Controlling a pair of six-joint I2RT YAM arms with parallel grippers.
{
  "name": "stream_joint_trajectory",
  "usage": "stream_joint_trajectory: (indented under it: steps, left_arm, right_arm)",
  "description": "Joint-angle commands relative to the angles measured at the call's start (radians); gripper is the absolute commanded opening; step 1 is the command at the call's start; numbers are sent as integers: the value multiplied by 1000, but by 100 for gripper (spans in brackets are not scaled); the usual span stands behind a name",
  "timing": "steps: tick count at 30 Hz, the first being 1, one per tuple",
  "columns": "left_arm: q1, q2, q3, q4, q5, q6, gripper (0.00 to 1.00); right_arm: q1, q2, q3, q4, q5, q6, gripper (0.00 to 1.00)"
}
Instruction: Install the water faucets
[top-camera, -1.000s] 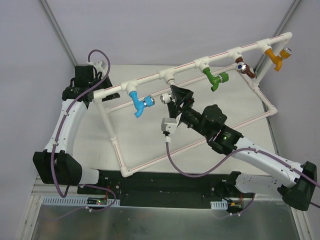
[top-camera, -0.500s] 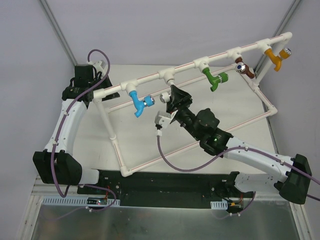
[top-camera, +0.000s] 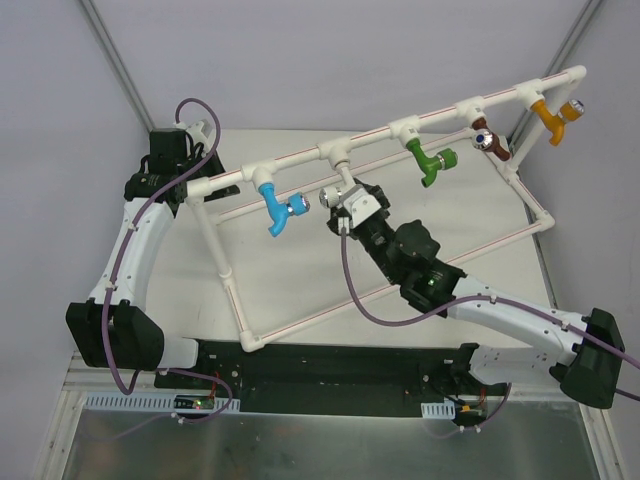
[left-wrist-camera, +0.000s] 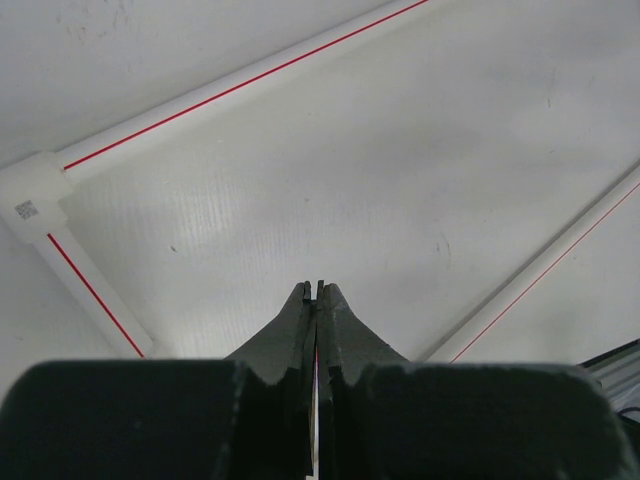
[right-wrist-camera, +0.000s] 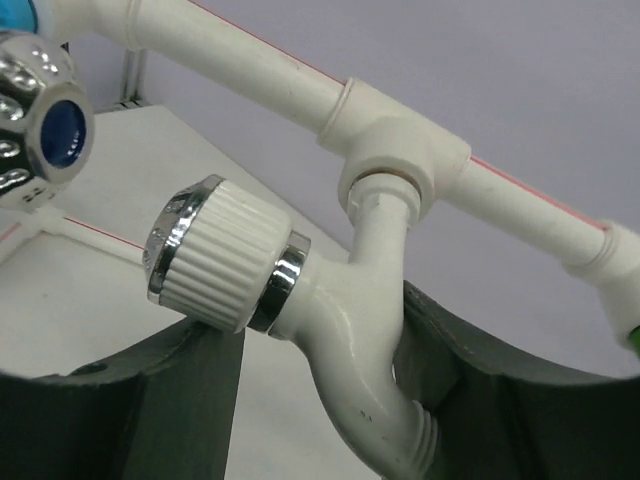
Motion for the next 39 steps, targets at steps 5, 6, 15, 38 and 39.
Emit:
stream_joint_trajectory:
  steps: [5, 6, 15, 38, 39]
  left_arm:
    - [-28, 50, -34, -10, 5, -10, 0]
    - [-28, 50, -36, -10, 7, -10, 0]
    - [-28, 34, -36, -10, -25, 4, 1]
    - [-17, -13, 429, -122, -260, -16, 70]
    - [-19, -24, 458, -133, -268, -16, 70]
  right_arm:
    - [-54, -56, 19, 245, 293, 795, 0]
    - [-54, -55, 22, 247, 280, 774, 0]
    - [-54, -137, -23, 242, 14, 387, 68]
    - [-52, -797, -308, -345, -106, 676, 88]
    - [-52, -806, -311, -358, -101, 680, 88]
